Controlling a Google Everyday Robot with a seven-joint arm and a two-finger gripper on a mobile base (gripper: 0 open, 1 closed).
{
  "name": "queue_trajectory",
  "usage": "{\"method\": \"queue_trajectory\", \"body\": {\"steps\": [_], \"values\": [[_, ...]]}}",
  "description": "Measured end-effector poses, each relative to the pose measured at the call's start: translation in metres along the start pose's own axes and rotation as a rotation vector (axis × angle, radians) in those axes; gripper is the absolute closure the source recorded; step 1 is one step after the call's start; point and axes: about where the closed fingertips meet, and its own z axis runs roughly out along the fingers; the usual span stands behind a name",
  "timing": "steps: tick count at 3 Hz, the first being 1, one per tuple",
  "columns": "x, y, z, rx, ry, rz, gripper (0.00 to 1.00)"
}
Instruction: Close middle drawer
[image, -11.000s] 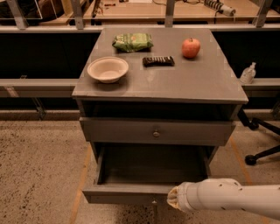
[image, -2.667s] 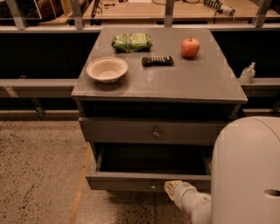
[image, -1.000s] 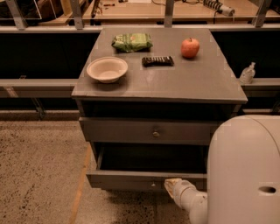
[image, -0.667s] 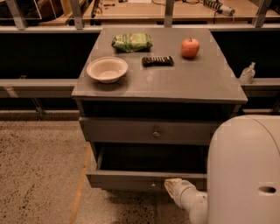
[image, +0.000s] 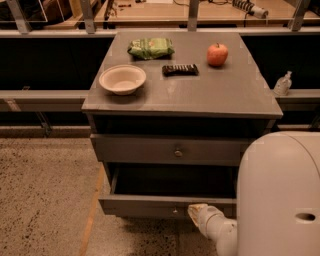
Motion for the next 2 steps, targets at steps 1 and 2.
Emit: {"method": "queue_trajectory", "body": {"steps": [1,2], "values": [[0.0,0.0,0.0,0.0,0.0,0.0,1.0],[0.0,0.0001,0.0,0.0,0.0,0.0,1.0]]}}
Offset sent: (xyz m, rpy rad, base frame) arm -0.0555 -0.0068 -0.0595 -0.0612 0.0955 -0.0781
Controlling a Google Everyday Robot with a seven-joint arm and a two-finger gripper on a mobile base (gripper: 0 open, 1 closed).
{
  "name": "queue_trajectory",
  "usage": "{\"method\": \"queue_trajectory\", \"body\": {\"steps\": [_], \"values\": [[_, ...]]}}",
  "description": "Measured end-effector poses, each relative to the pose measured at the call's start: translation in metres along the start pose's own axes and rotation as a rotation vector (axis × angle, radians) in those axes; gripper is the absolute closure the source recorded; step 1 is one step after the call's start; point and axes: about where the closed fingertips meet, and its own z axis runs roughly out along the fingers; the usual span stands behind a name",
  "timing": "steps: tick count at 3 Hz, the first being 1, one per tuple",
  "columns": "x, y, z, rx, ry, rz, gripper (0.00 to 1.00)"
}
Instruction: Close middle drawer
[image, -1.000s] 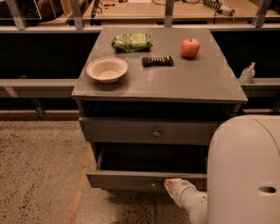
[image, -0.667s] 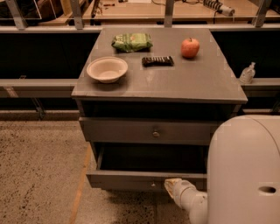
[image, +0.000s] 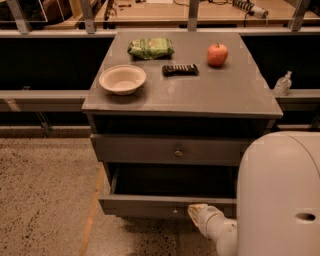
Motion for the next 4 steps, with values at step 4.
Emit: {"method": "queue_trajectory", "body": {"steps": [4], "values": [[-0.016,0.028,-0.011,-0.01,-0.007,0.049,1.0]]}}
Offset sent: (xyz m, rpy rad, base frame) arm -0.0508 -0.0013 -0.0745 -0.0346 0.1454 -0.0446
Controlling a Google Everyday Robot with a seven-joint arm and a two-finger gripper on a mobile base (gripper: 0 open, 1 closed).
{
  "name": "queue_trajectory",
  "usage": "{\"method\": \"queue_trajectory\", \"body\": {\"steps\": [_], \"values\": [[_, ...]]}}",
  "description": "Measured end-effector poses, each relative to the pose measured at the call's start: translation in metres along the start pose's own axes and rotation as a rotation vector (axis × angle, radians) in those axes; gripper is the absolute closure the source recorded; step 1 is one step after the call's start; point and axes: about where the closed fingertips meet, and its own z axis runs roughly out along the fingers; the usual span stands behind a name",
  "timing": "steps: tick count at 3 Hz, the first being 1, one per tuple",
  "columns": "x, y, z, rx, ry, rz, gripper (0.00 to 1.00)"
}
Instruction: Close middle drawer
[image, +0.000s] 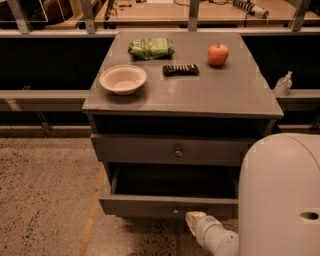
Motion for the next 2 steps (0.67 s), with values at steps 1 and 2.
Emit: {"method": "queue_trajectory", "body": {"steps": [1,2], "values": [[-0.006,0.015,-0.001,-0.005,-0.005,0.027,1.0],[0.0,0.018,0.012,0.023,0.007,0.018,1.0]]}}
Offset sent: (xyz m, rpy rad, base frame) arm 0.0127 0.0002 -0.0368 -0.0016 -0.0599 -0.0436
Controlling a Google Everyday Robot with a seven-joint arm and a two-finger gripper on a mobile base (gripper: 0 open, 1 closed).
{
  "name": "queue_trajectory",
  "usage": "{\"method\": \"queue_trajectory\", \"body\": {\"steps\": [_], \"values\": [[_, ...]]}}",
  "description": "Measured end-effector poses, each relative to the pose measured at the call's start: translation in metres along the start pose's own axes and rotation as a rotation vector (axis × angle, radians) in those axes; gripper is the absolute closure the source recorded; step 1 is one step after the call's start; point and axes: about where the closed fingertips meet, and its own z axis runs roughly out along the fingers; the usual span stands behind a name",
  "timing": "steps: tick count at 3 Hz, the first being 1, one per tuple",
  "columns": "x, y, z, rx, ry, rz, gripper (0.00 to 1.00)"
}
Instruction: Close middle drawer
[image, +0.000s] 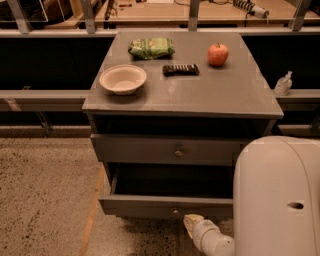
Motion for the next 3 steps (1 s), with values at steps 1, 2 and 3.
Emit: {"method": "queue_trajectory", "body": {"steps": [1,2,3], "values": [[0.015,-0.004,0.022,0.036,0.016,-0.011,1.0],[0.024,-0.01,0.034,0.074,0.034,-0.022,1.0],[0.024,-0.01,0.034,0.074,0.034,-0.022,1.0]]}}
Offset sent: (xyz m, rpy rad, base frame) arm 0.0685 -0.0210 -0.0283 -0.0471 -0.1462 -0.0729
